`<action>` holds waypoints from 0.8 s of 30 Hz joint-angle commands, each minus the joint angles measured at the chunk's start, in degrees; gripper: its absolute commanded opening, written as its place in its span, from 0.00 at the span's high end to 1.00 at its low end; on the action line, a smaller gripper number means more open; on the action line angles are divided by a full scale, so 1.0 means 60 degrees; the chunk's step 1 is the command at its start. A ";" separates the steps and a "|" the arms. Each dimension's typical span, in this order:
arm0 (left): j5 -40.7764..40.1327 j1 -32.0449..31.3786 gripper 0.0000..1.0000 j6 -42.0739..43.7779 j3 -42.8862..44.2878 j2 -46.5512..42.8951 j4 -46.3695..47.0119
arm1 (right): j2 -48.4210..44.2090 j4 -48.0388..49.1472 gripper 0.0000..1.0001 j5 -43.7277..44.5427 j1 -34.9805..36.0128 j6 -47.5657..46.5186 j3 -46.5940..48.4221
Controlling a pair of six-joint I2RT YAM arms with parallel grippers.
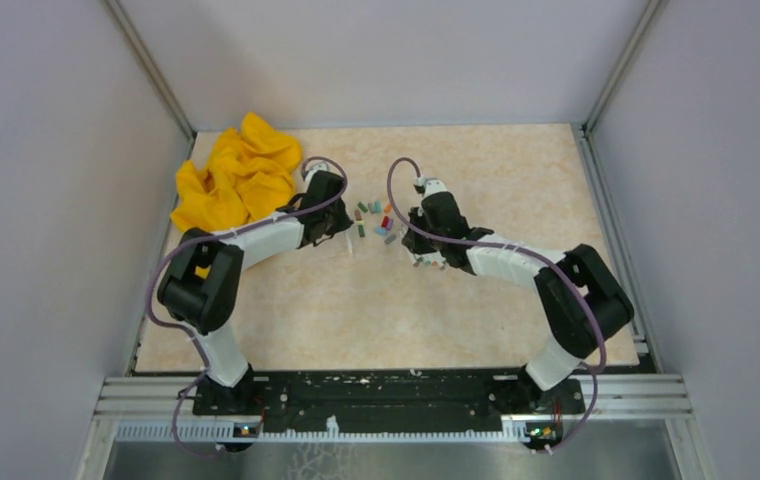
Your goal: Open the pen caps
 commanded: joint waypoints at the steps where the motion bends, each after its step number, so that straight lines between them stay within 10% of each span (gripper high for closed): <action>1: -0.0400 -0.0283 0.96 0.0062 0.0517 0.0721 -0.1361 | 0.0693 -0.0607 0.97 0.1014 0.0146 -0.0387 0.0614; 10: -0.0413 -0.0368 0.83 -0.0065 0.0468 0.1064 -0.1346 | 0.1258 -0.0506 0.96 0.1079 0.0150 -0.0554 0.0815; 13: -0.0417 -0.0393 1.00 -0.0075 0.0392 0.1005 -0.1305 | 0.1234 -0.0411 0.96 0.1111 0.0150 -0.0552 0.0848; 24: -0.0882 -0.1154 1.00 -0.0241 -0.0631 -0.0501 -0.1196 | 0.2437 -0.0681 0.96 0.0701 0.0149 -0.0759 0.2951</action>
